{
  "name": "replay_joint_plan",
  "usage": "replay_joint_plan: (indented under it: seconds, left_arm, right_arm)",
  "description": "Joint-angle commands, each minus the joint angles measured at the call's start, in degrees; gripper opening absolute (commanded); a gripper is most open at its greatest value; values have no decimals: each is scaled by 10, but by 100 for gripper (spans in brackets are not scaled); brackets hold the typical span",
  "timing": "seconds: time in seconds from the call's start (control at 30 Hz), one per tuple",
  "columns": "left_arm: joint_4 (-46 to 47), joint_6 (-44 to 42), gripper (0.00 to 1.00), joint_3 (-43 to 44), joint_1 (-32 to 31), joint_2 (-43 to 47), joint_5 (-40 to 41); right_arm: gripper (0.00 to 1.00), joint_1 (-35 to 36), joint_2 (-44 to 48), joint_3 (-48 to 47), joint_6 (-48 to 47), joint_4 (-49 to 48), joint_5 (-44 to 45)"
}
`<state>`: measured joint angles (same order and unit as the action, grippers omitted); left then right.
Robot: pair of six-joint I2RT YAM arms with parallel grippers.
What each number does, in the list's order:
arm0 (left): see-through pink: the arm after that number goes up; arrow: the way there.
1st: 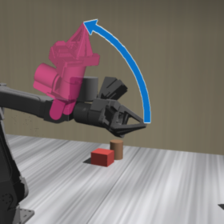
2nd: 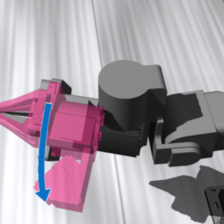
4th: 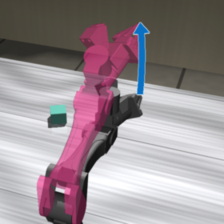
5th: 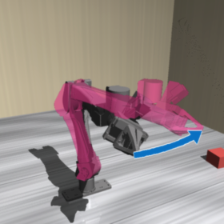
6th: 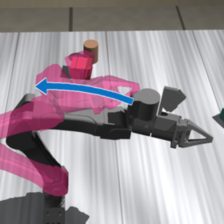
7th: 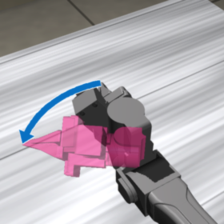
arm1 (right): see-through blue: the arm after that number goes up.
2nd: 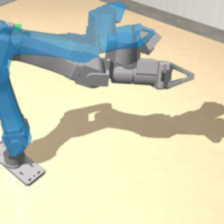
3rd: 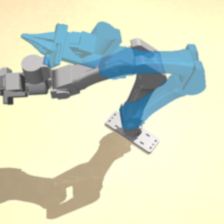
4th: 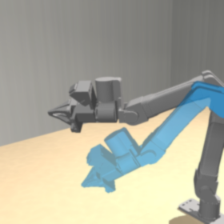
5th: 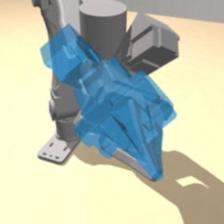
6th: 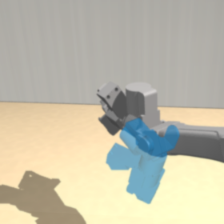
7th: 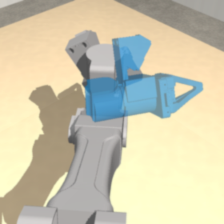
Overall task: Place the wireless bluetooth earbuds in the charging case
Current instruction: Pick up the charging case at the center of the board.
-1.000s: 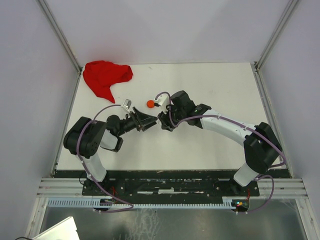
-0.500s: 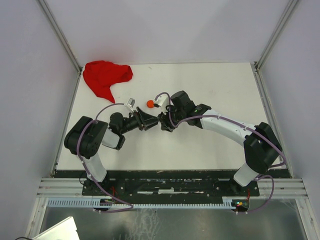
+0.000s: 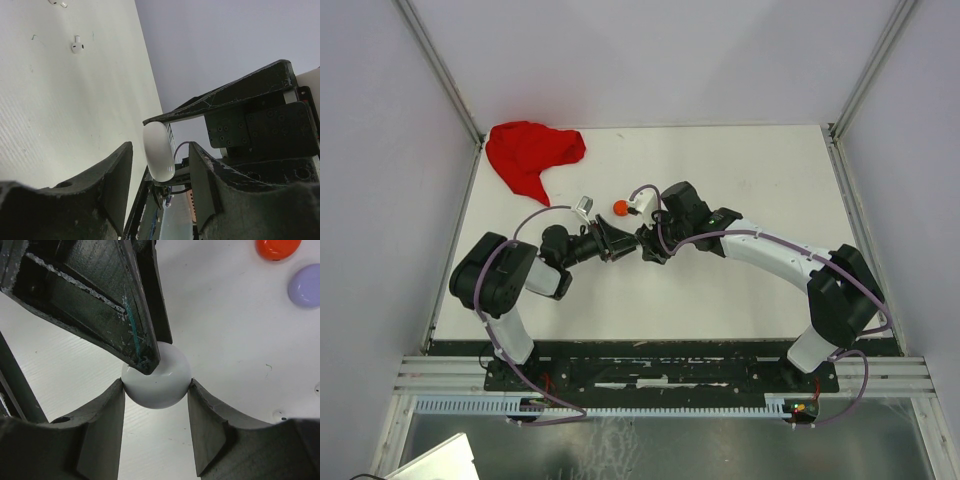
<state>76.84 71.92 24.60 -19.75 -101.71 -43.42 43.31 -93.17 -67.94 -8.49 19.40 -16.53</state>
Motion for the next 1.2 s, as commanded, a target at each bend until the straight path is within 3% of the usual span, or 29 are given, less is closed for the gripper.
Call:
replay_joint_plan:
  seconds: [0.0,1.17]
  left_arm:
    - [42,-9,54,12,-4,-8,3]
    - [125,36,32,13,-11,-40,-13]
  right_arm:
    - [28,-2,5,-7,-7,-12,-4]
    - [28,-3,0,-6,-6,-17,5]
